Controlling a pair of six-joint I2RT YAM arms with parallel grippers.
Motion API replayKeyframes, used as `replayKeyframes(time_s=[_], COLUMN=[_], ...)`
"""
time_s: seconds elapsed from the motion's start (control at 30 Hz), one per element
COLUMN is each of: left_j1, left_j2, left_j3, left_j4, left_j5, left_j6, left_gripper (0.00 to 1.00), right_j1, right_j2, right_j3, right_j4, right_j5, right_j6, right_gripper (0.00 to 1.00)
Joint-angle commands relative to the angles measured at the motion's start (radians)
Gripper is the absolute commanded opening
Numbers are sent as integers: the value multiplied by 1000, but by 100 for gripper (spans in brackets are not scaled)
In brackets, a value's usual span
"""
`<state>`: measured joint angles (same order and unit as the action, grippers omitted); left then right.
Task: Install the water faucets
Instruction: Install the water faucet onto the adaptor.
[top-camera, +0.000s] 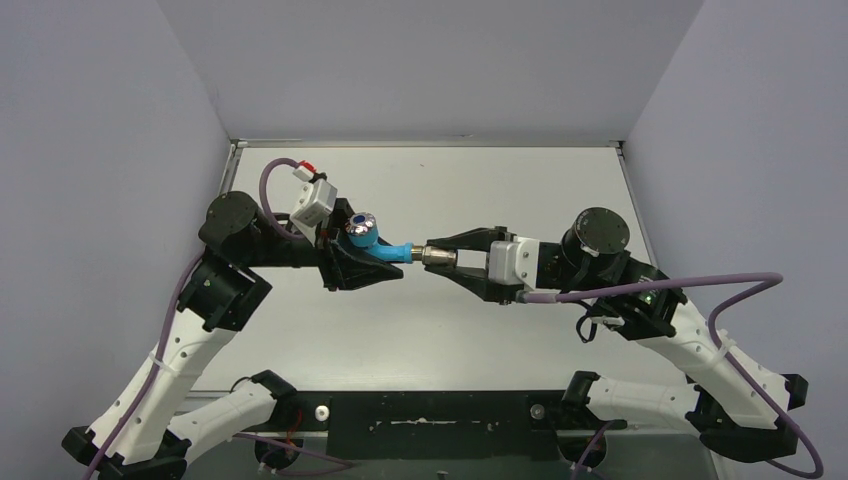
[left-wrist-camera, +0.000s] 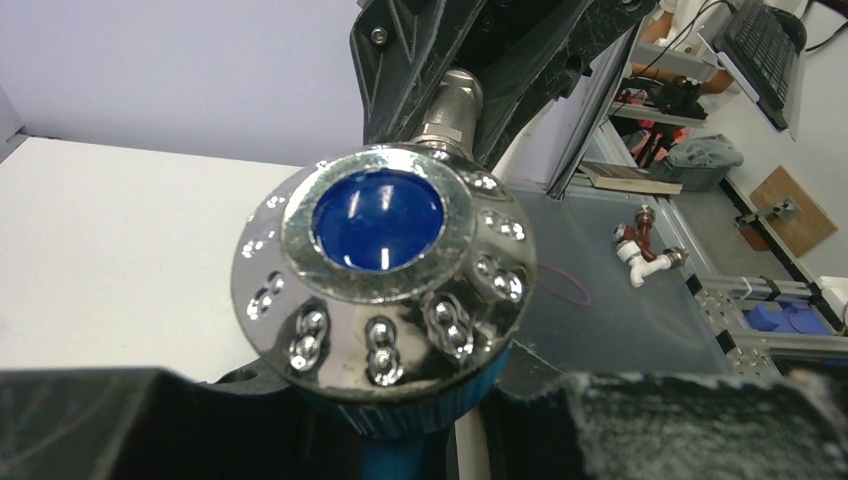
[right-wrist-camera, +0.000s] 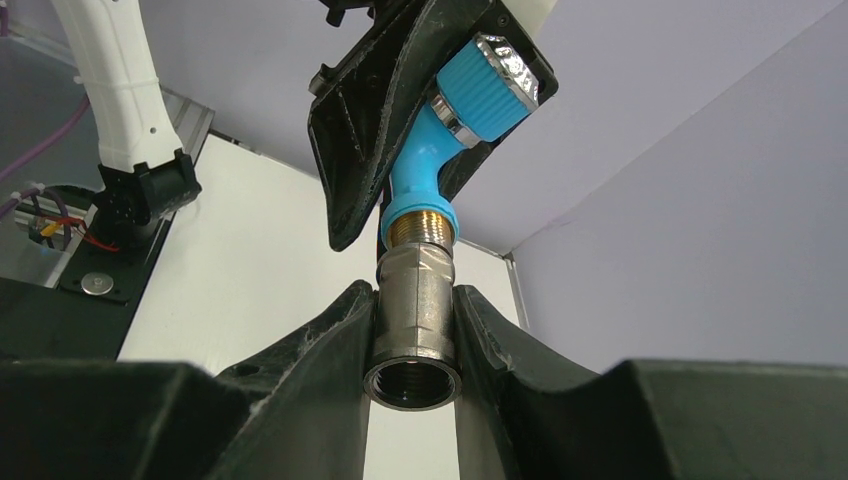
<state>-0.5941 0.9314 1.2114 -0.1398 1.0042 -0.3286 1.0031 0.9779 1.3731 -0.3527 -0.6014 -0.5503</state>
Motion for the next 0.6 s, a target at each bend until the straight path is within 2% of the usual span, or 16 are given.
replayKeyframes(time_s=[0.0,0.33,0.57], left_j1=[-3,-3,-3], left_j2=[-8,6,15], left_j3=[36,45,49], left_j4=[27,2,2], left_j5=[33,54,69], left_j6=[2,21,23], left_gripper=[0,0,0], right_j1=[9,8,8], right_j2=[4,5,35], right_j3=[52,71,96], right_j4=[49,42,-37], right_j5=[18,9,-35], right_j6=[-20,-25,-30], right_gripper=[0,0,0])
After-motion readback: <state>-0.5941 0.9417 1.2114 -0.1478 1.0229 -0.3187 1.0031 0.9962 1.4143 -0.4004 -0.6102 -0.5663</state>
